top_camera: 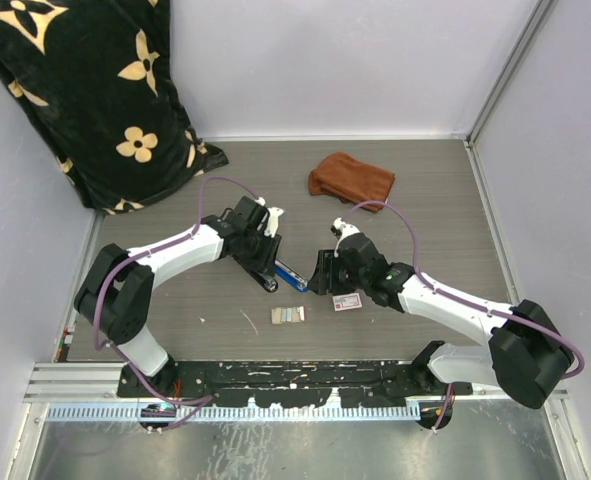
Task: Load the staples into the stapler
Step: Adjust the staple in the stapler.
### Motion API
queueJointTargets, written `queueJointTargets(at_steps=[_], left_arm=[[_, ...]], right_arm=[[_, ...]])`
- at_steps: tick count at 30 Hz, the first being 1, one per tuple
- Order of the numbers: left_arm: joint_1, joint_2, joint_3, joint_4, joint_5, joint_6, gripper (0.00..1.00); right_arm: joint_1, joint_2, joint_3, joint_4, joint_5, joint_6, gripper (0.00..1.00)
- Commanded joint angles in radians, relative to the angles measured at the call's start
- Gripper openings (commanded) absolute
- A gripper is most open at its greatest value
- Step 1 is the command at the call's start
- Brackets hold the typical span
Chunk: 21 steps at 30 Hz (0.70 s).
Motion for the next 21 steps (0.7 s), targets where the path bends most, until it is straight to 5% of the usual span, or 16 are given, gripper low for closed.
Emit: queueJointTargets(at_steps=[1, 21], left_arm=[[0.000, -0.022, -0.004, 0.013, -0.038, 0.026, 0.33], [-0.024, -0.048, -0.082, -0.100, 0.005, -0.013, 0.34]], right_arm=[[0.000, -0.026, 0.005, 0.038, 0.002, 0.005, 0.54], [-0.001, -0.024, 0.005, 0.039, 0.004, 0.000, 0.55]])
